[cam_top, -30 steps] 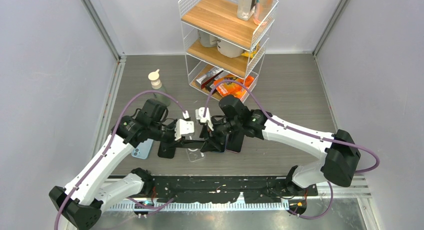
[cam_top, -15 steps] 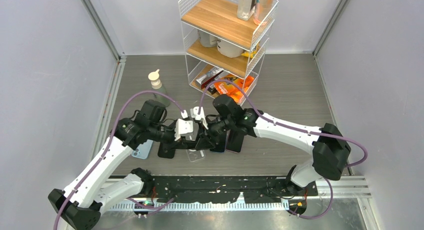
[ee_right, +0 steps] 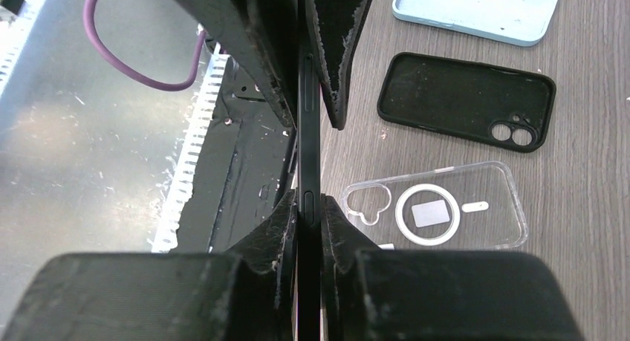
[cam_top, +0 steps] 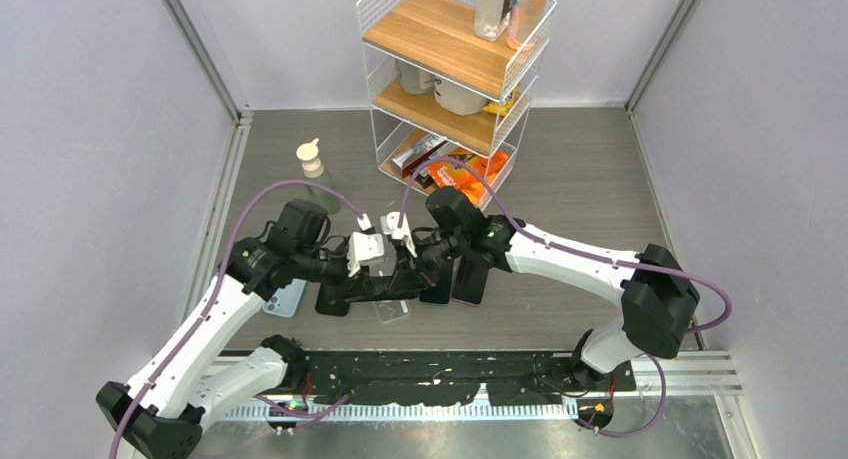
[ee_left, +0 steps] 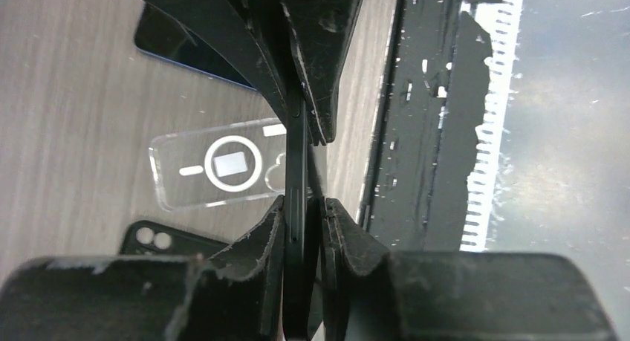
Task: Take the phone out of the phone case
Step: Place the phone at the center of the board.
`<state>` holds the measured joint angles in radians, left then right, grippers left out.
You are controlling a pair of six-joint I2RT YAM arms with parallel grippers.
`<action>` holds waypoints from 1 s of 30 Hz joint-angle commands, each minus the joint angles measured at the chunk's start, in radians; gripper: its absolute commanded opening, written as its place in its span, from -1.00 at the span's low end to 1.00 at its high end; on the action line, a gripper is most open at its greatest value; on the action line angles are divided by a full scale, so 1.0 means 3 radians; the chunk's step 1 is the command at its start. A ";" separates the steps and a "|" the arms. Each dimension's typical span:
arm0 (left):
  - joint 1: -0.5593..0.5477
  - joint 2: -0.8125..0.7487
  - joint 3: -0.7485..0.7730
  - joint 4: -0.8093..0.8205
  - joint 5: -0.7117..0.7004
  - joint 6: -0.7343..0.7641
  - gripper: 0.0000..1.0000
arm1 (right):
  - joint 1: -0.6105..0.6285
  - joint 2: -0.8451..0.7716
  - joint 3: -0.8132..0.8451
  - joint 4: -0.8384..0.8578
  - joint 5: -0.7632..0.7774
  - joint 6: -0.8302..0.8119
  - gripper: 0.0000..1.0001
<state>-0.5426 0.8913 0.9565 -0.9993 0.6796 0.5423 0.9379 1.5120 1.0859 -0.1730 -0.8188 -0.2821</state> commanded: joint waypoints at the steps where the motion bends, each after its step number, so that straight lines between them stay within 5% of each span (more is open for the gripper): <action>1: -0.0034 -0.0139 0.0094 0.0215 -0.0134 0.0253 -0.36 | -0.0263 -0.0100 -0.0040 0.0127 -0.0193 0.0399 -0.89; 10: 0.0018 -0.0304 0.0113 0.0499 -0.0483 0.0193 0.71 | -0.0791 -0.0416 -0.0465 0.0124 -0.0294 0.0659 -0.89; 15: 0.0038 -0.0290 0.0093 0.0600 -0.0595 0.0170 0.81 | -0.1360 -0.0606 -0.0630 -0.0402 -0.0317 0.0569 -0.88; 24: 0.0035 -0.0214 0.0027 0.0731 -0.0603 0.0185 0.82 | -0.2230 -0.0721 -0.0234 -0.2631 0.0005 -0.1648 -0.89; 30: 0.0035 -0.0134 0.0023 0.0700 -0.0589 0.0315 0.81 | -0.2574 -0.0689 -0.0227 -0.3520 0.0481 -0.2865 -0.89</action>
<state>-0.5362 0.8371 0.9581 -0.8261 0.4976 0.6067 0.2115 1.3300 0.9794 -0.9657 -0.7525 -0.8024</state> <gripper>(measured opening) 0.906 0.161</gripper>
